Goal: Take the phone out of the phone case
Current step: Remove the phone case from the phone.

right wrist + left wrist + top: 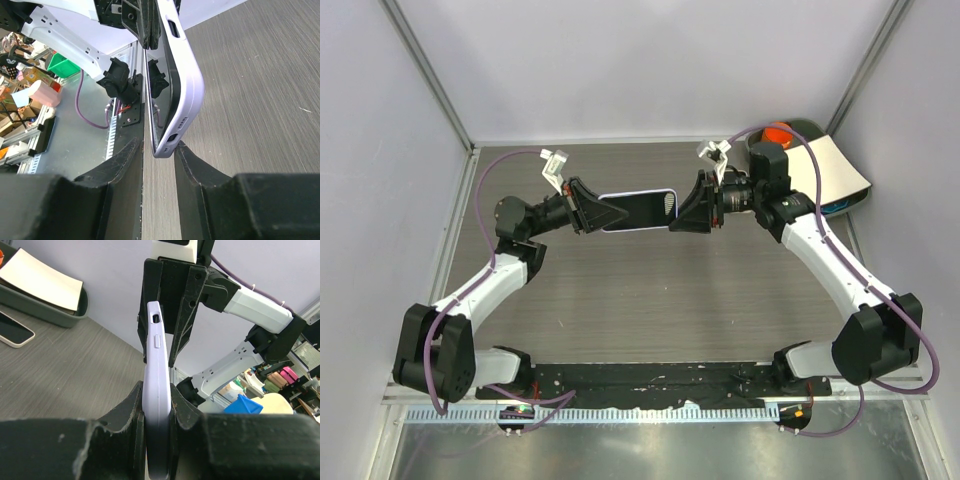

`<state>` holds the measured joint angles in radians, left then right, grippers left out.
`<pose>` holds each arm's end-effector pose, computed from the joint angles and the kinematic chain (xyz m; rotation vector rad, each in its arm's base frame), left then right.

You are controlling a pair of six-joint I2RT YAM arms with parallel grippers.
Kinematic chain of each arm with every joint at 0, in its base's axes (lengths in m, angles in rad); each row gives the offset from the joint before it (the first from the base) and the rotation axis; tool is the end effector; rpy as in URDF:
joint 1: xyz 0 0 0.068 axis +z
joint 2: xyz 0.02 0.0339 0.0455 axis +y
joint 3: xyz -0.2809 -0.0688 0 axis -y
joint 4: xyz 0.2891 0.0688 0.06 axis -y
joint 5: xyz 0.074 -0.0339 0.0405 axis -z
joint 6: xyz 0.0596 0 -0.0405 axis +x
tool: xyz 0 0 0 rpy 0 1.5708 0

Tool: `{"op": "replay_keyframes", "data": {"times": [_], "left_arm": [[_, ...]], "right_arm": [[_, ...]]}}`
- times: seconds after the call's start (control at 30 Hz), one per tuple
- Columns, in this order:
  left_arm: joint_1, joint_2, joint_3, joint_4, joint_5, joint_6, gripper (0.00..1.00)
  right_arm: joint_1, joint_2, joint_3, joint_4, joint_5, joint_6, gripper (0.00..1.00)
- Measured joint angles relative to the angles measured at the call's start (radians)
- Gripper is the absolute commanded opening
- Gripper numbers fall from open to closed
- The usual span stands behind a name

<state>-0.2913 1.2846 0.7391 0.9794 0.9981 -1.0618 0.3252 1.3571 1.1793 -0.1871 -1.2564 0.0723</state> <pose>0.2877 -0.1386 0.3290 0.4926 1.4808 -1.6681 0.3059 0.1630 0.3629 -1.0719 1.6003 1.4609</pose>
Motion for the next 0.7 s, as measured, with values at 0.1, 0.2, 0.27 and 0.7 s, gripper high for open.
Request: {"op": "replay_keyframes", "data": {"times": [0.1,0.2,0.27,0.7], "left_arm": [[0.000,0.000,0.000,0.000,0.000,-0.001,0.00],[0.000,0.000,0.000,0.000,0.000,-0.002,0.00],[0.000,0.000,0.000,0.000,0.000,-0.003,0.00],[0.000,0.000,0.000,0.005,0.008,-0.004,0.00]], "right_arm": [[0.001,0.000,0.000,-0.003,-0.005,-0.015,0.36],[0.001,0.000,0.000,-0.014,-0.009,-0.037,0.35],[0.001,0.000,-0.002,-0.024,-0.011,-0.056,0.33],[0.006,0.000,-0.005,-0.055,-0.016,-0.127,0.15]]}}
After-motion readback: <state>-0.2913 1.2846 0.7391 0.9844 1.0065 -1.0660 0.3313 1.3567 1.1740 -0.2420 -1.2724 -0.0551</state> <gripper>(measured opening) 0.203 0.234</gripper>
